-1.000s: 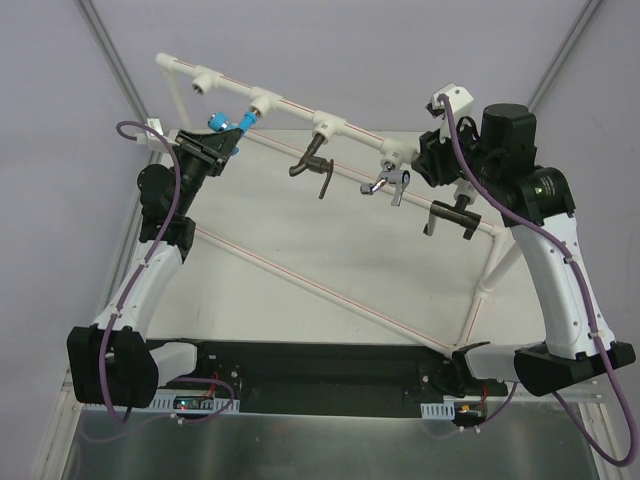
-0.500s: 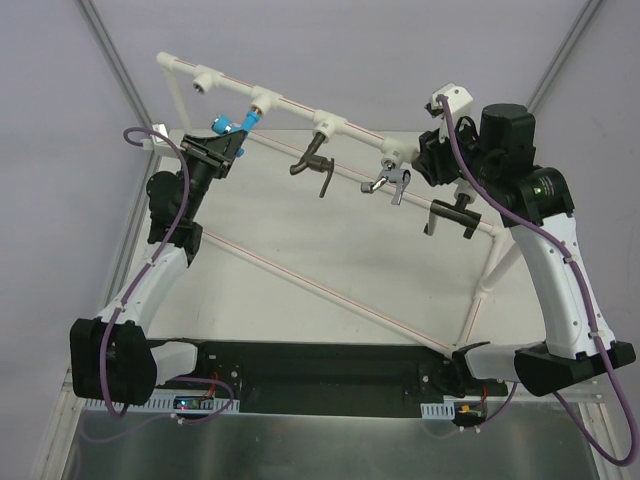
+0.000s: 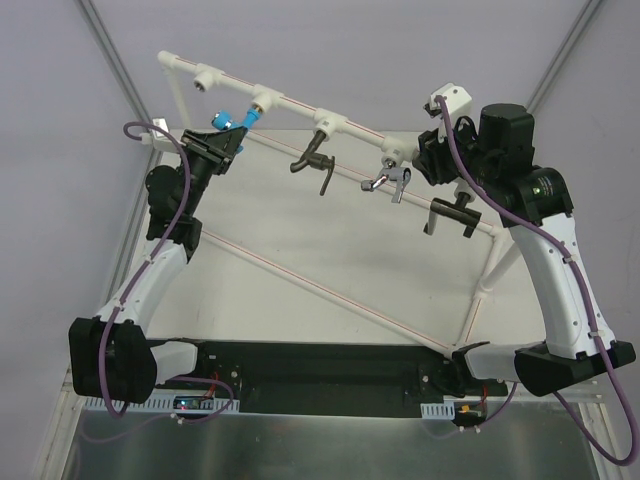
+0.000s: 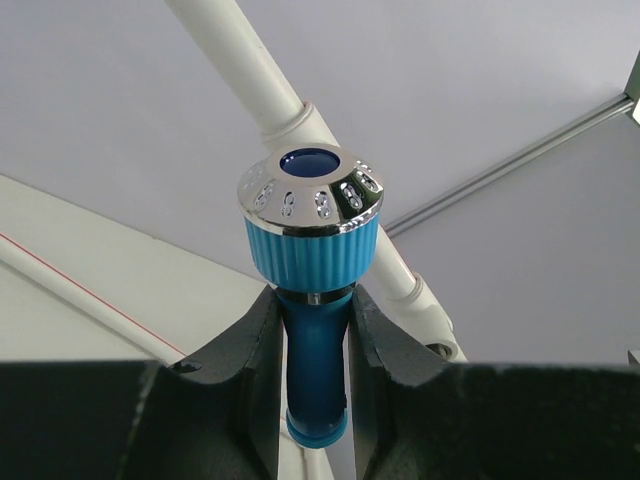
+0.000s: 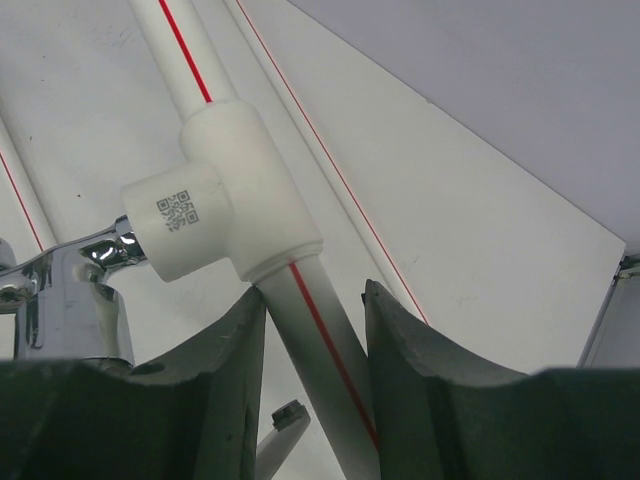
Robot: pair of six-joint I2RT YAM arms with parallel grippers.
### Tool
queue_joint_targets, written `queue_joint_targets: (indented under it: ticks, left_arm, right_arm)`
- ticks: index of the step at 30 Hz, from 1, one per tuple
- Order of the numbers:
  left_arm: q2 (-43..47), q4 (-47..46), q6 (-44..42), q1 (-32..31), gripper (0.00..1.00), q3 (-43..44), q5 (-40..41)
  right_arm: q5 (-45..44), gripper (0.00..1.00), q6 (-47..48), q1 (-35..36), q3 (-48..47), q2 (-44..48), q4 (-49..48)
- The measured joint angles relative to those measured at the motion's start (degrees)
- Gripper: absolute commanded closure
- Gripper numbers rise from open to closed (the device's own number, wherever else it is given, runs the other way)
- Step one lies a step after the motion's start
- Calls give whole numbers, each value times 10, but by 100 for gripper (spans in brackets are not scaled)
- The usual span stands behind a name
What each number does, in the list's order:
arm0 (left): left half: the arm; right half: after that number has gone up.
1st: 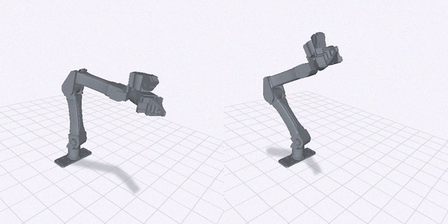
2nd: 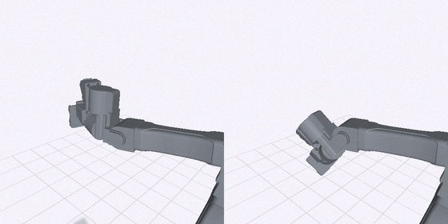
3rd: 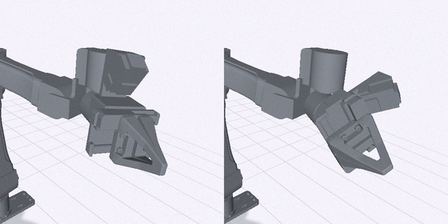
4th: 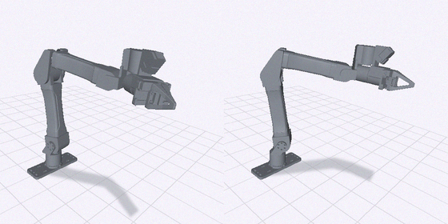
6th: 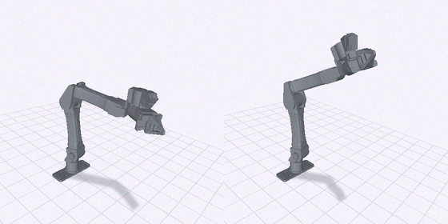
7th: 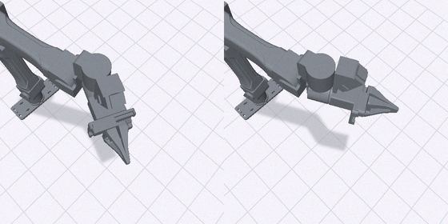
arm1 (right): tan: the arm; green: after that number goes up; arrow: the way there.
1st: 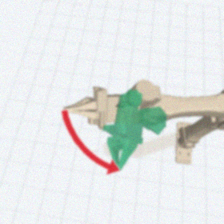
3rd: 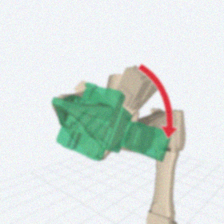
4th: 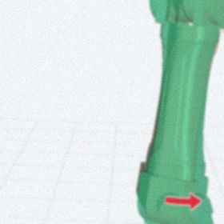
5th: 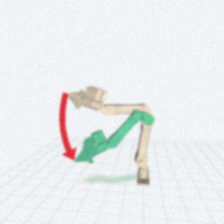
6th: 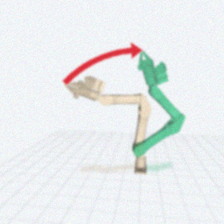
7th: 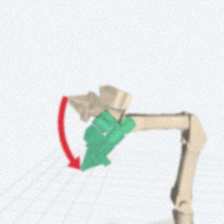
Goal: Install the water faucets
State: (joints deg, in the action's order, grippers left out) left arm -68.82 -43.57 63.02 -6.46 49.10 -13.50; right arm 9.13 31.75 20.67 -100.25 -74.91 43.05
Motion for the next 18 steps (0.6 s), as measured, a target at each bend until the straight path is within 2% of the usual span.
queue_joint_targets:
  ticks: [6, 18]
  left_arm:
    - [0, 35, -25, 0, 100, 21, -7]
    - [-6, 36, -49, 0, 100, 26, -19]
  right_arm:
    - [-10, 98, 4, 4, 0, 0, -2]
    - [-19, 99, 10, 9, 0, 0, -3]
